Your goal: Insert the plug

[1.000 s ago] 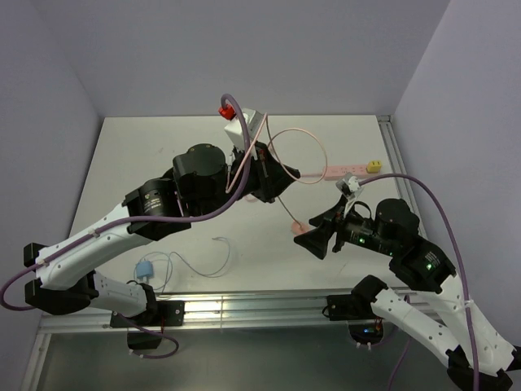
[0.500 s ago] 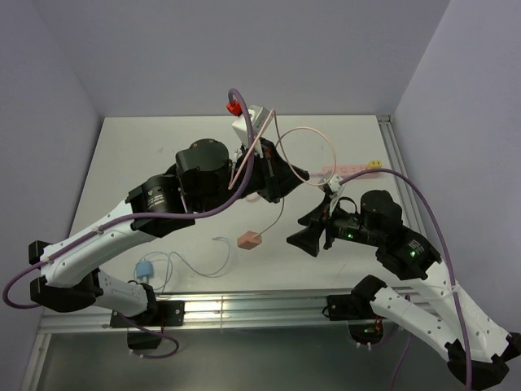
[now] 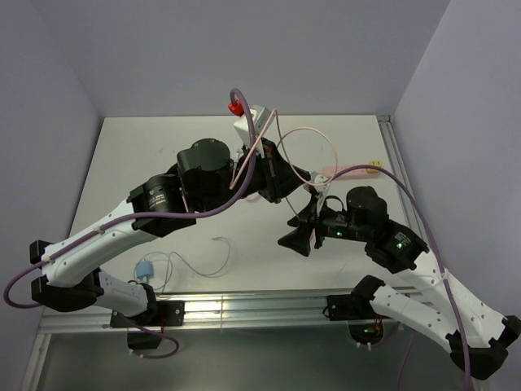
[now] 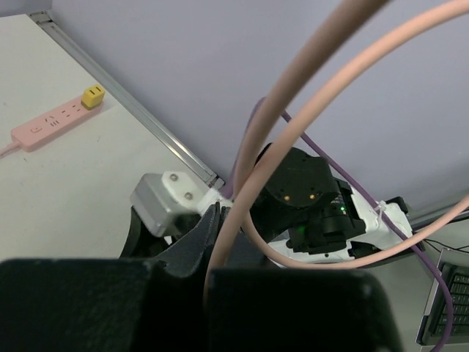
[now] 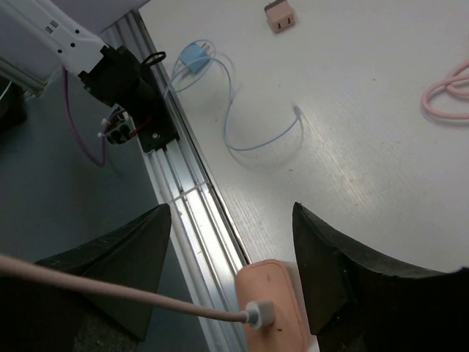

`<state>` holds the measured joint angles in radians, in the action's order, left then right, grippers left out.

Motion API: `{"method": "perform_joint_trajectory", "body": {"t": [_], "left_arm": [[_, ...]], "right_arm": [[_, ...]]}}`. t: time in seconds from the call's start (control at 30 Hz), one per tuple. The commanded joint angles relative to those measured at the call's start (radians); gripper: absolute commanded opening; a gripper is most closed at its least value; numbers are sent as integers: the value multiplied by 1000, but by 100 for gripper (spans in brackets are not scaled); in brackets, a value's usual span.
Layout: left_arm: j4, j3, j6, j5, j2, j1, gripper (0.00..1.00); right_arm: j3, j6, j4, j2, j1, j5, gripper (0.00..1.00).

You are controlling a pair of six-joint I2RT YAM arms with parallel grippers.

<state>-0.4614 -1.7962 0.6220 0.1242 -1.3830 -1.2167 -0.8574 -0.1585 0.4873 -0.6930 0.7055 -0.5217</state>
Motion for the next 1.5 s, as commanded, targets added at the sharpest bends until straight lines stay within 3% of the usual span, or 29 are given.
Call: {"method": "perform_joint_trajectory", "body": {"t": [0.0, 0.23, 0.7, 0.9, 0.93, 1.03, 1.1, 1.17, 1.2, 1.23, 1.47], "left_arm": [[36, -55, 1, -24, -4, 0, 0], [35, -63, 1, -35, -14, 0, 0], [36, -54, -1, -34, -1, 0, 0], [36, -55, -7, -28, -4, 0, 0], [36, -54, -10, -26, -4, 0, 1], [41, -43, -21, -29, 2, 0, 0], [40, -26, -25, -20, 7, 2, 9], [32, -5, -33, 3, 22, 2, 48], [23, 21, -36, 9, 38, 2, 80], [14, 37, -48, 15, 47, 2, 99], [-141, 285, 2, 179, 195, 16, 99]], "right_arm": [[12, 20, -26, -13, 43, 37, 73], [3, 13, -1, -34, 89, 104, 72], [0, -6, -58, -94, 117, 97, 70], [30, -24, -72, -86, 134, 98, 37], [35, -29, -79, -83, 135, 103, 23], [43, -65, -98, -77, 137, 121, 0], [50, -122, -115, -66, 135, 158, 0], [55, -197, -145, -54, 137, 193, 0], [52, -223, -156, -51, 135, 193, 0], [51, -248, -159, -48, 137, 196, 0], [-15, -553, -35, -42, 135, 422, 0]]}}
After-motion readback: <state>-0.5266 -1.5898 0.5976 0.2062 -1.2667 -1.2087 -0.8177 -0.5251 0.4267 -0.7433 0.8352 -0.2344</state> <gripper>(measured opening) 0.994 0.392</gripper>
